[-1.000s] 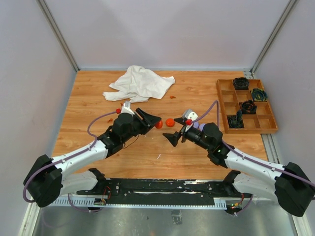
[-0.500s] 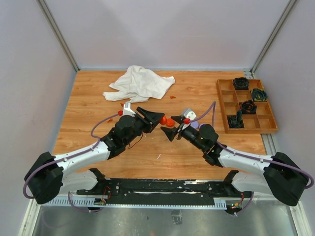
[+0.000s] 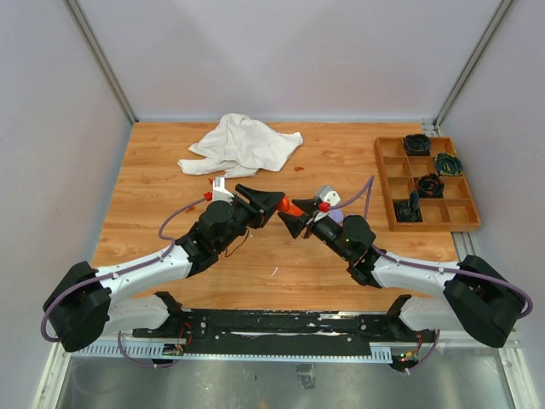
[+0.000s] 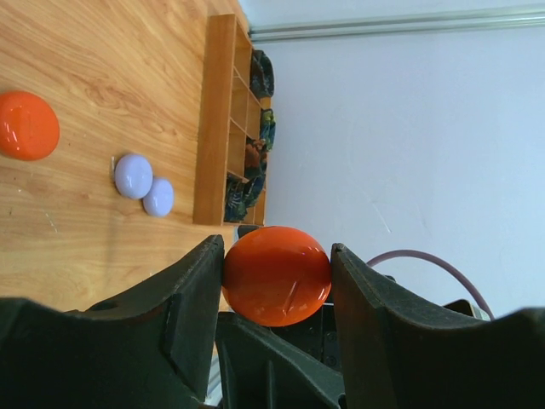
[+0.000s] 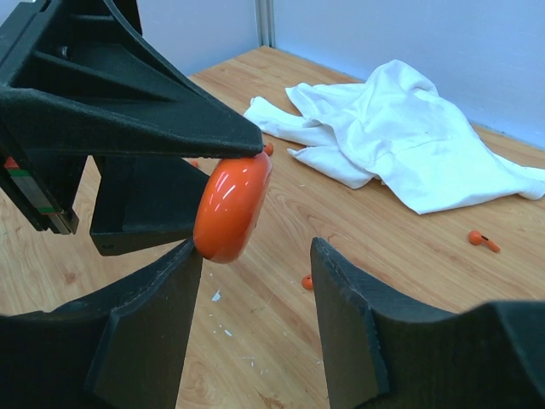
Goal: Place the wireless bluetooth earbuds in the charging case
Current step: Pick up the charging case at the center of the board.
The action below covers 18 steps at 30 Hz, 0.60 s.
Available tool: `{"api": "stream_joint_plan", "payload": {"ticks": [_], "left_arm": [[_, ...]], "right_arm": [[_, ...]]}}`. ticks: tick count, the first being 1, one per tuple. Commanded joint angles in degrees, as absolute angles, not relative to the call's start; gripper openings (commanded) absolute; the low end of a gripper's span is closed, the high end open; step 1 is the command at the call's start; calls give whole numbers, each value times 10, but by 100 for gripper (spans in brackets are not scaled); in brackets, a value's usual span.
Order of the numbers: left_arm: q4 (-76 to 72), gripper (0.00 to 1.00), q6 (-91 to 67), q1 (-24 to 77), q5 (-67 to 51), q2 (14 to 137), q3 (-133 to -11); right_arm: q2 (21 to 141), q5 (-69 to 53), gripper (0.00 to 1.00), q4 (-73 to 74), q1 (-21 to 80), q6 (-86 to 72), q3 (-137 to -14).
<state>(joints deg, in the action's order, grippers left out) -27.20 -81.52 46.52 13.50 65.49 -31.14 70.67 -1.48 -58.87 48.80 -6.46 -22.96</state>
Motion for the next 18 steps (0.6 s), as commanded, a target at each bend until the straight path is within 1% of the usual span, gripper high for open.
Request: {"api": "stream_joint_plan", "payload": {"ticks": [1,4,8,16,18], "left_arm": [[-298,46,-823,475,144,664,-303],[-304,46,-830,475,144,668,-299],[-309,46,-832,475,143,673,-297],[-313,47,-831,478,143,673,-298],[-316,47,-831,478,143,672,-297]], "right_arm": [[706,-10,55,-630,498,-72,-246],[701,-14,57,-631,500,-77,-246],[698,-4,56,-633,500,-73,-244],[713,0,39,-638,500,-77,-248],[715,2,32,-639,500,-79,-247]]}}
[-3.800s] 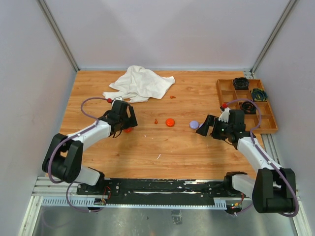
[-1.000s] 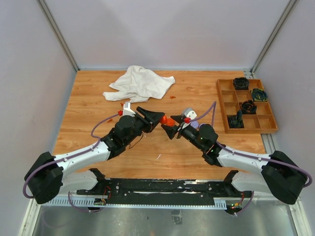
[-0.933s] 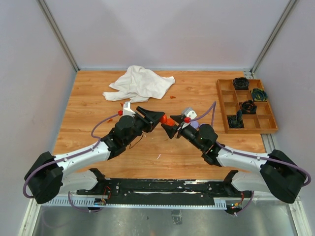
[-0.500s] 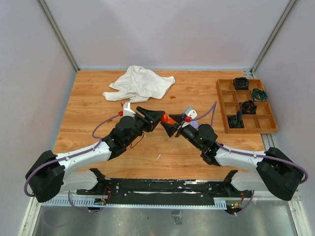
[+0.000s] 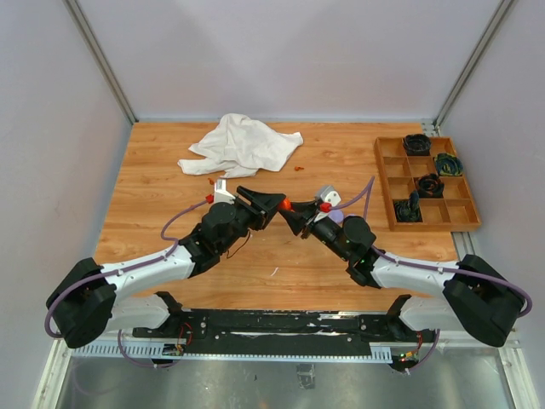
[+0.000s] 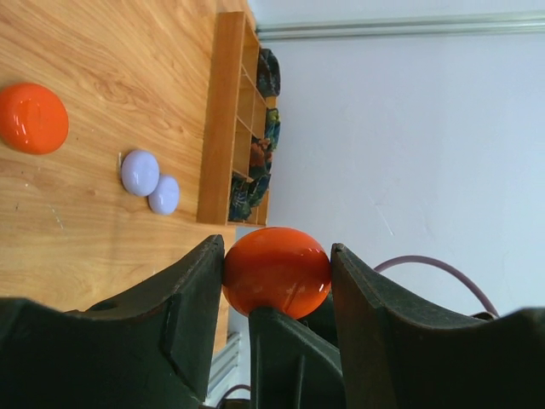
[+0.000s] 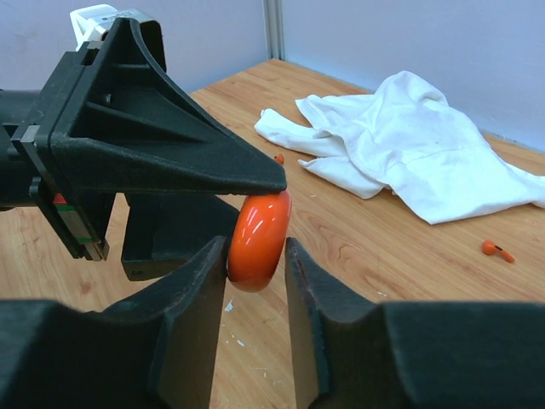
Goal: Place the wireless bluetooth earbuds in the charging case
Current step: Pick up the charging case at the center of the board.
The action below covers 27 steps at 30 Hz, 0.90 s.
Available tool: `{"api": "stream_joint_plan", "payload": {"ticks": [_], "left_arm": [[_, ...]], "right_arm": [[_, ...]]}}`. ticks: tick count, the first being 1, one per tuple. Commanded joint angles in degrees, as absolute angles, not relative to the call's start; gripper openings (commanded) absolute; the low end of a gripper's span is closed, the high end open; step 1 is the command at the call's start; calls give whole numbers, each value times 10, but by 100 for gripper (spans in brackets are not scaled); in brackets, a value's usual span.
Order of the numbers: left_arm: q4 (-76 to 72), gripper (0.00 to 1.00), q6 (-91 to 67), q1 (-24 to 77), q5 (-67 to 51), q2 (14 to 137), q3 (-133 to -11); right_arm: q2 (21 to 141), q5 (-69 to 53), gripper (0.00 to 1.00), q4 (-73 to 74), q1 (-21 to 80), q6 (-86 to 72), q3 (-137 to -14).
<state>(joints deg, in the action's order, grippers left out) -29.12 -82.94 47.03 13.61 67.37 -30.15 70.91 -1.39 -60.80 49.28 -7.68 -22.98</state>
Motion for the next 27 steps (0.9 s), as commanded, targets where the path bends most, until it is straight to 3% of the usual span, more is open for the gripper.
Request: {"api": "stream_joint_plan", "payload": {"ticks": [1,8,14,21,27], "left_arm": [[-318,47,-831,478,142,672,-296],[-318,67,-820,478,152,659,-286],[-320,77,-754,478,177,615,-263],[-328,82,-538,478,171,558,-256],[-339,84,-342,478,71,526,-263]], "right_arm": [[715,3,30,-640,500,-79,-247],[707,7,13,-634,500,-76,-247],[655,-24,3,-531,492,-52,-263],[570,-130,1,-339,444,-22,-300],[520,-218,1,-167,389,2,-355]]}}
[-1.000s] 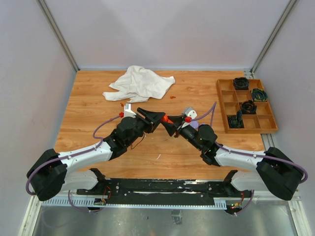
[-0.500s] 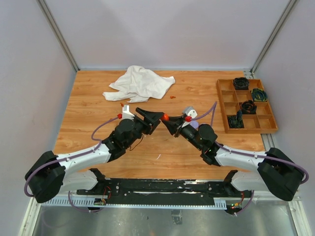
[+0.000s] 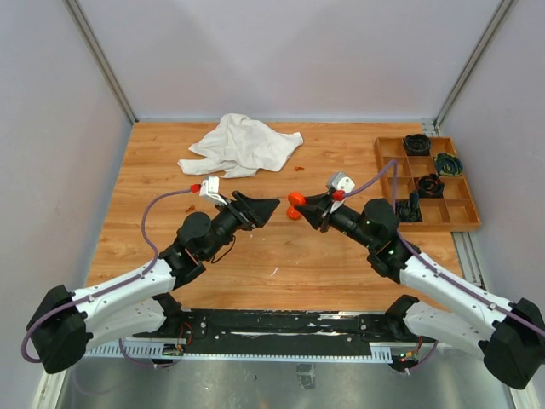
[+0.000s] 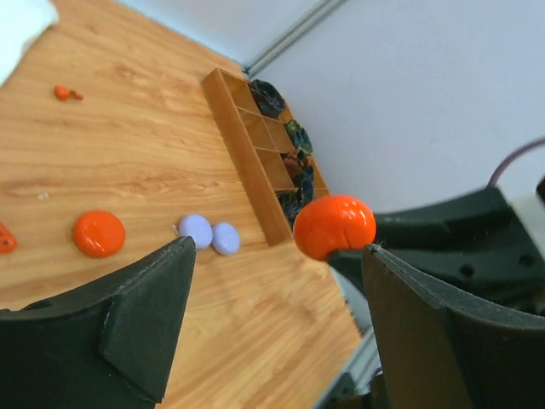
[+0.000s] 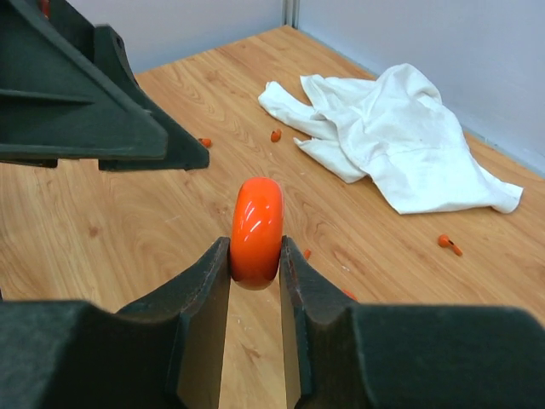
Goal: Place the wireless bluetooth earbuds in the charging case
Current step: Pick up the charging case at the center of the board.
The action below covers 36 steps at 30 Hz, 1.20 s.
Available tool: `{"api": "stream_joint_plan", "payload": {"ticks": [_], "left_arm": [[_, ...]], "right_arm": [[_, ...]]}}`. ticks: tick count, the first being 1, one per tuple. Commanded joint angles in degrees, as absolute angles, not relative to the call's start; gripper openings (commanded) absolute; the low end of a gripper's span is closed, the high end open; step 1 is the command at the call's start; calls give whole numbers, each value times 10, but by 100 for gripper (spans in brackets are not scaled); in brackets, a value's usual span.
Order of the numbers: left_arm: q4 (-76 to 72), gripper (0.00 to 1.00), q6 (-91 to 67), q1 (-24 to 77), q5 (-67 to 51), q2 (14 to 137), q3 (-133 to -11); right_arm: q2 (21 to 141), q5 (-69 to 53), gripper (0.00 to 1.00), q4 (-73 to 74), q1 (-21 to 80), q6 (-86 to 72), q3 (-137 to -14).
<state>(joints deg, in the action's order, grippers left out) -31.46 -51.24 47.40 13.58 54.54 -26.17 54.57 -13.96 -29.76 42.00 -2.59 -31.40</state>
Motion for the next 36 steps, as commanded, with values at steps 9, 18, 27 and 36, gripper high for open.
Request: {"api": "stream_joint_plan", "payload": {"ticks": [9,18,27,36], "left_arm": [[-278,83,-115,478,-90,527,-319],[-201,81,31,478,-231,548,-383],[-135,78,117,478,-341,579,-425],[-107,63,121,478,-400,616,-457]], "right_arm": [[511,-315,1,43,364,56,-457],[531,-401,1,183,365,123,-538],[535,-445,1,224,364,154,-565],[538,-464,1,226,366,164,-565]]}}
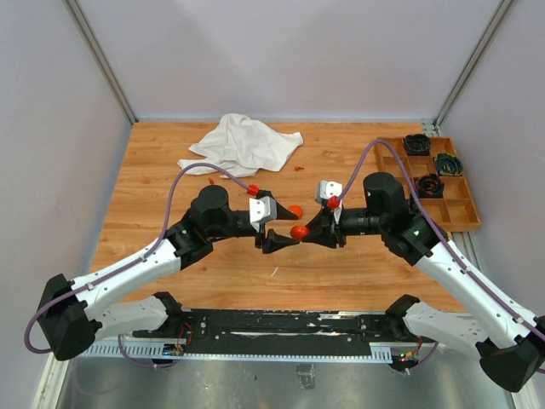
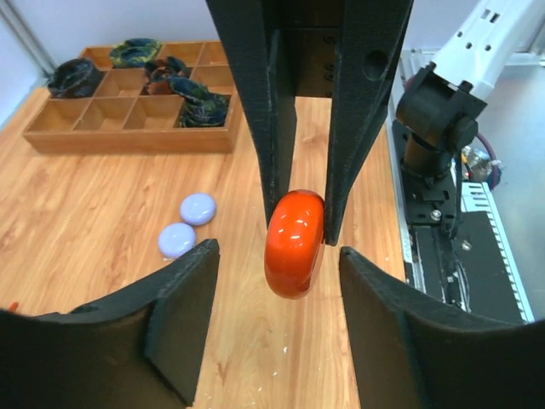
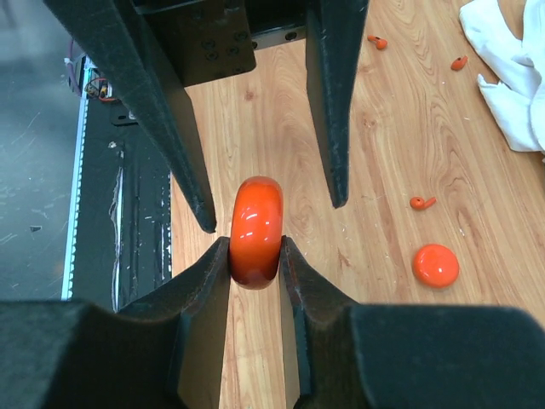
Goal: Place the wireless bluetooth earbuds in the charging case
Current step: Pick up the charging case at the center of the board.
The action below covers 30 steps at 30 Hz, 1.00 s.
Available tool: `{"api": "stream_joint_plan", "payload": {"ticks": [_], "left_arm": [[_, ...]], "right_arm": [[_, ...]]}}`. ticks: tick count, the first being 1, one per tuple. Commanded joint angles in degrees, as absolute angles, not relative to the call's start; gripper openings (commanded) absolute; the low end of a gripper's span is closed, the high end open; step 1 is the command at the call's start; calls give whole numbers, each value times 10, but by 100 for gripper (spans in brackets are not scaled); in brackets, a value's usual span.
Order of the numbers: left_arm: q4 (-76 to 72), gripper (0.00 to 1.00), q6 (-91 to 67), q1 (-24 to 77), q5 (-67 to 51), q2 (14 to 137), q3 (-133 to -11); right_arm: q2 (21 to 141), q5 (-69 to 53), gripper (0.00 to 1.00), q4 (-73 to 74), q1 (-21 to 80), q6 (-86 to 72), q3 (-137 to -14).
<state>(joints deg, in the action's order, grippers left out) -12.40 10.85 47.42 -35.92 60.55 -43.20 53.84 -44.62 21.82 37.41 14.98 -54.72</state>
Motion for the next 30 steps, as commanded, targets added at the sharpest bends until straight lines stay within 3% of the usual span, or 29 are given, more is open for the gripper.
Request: {"api": "stream_joint_plan", "payload": {"ticks": [1,9,14,21,30], "left_arm": [[-100,59,123,478,-399,620,-460],[-61,25,127,478,-400,631,-479],[-59,10,122,478,-400,624,-480],[-117,1,83,477,-350,593,-447],[-212,0,23,477,-346,561,-399]], "right_arm": [[539,-465,1,226,366,165,-564],[537,-464,3,220,366,171,-558],[525,-449,17,205,366,172,-544],[486,-426,30,143,365,143,-499],[445,-438,37,27,364,105,-415]]}}
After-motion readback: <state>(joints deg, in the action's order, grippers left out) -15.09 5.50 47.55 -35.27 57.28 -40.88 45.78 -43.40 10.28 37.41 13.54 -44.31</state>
